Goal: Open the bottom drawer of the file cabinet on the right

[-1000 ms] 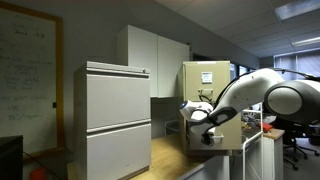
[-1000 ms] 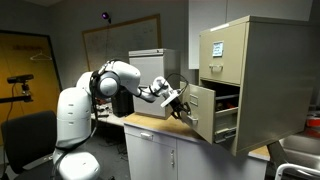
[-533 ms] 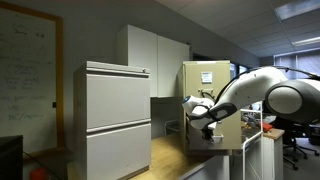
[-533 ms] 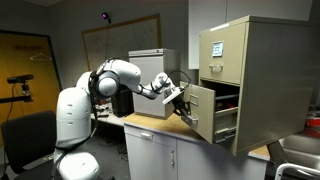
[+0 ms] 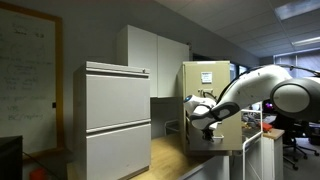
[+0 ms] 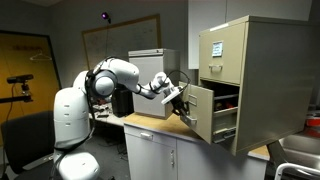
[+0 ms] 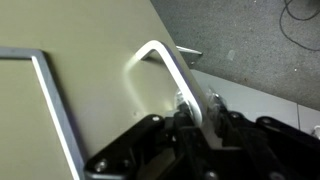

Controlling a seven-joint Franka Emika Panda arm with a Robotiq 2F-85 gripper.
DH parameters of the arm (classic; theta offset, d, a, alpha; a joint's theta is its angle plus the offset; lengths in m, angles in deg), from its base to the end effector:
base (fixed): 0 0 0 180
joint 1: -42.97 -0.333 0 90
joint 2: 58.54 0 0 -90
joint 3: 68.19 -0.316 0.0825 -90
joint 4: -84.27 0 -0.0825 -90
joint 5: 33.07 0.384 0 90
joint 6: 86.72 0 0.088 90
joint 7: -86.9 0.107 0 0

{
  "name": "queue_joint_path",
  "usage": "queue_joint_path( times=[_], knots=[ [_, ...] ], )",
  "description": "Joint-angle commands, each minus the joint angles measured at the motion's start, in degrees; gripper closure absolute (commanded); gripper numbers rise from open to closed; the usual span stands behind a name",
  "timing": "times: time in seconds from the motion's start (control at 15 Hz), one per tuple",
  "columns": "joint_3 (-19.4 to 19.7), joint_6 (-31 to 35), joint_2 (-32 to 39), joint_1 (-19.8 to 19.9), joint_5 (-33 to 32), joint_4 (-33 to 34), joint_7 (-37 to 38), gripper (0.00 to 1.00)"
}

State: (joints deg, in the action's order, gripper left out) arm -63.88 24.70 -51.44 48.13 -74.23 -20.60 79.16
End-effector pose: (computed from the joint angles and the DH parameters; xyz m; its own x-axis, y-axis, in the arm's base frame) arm 0.5859 -0.1410 0.4775 0.9672 0.1818 -0.1775 0.2527 -0.7598 0.5990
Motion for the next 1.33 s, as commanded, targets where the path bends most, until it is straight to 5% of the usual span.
queue_joint_path(
  times=[0.0,0.53,0.6,0.8,1.07,1.27],
  knots=[
    [-1.8,-2.8,-5.9,-1.9,5.0,-11.1,-0.4,0.93],
    [-3.1,-5.2,-13.7,-3.8,5.0,-19.7,1.5,0.9],
    [-3.3,-5.8,-14.0,-4.0,5.2,-19.6,1.8,0.49],
    [-3.8,-8.0,-14.0,-4.6,6.7,-19.0,2.3,0.38],
    [-4.1,-8.5,-14.0,-5.0,6.6,-19.5,2.8,0.06],
    [-4.3,-8.0,-14.1,-5.0,5.9,-20.0,3.4,0.0]
  ],
)
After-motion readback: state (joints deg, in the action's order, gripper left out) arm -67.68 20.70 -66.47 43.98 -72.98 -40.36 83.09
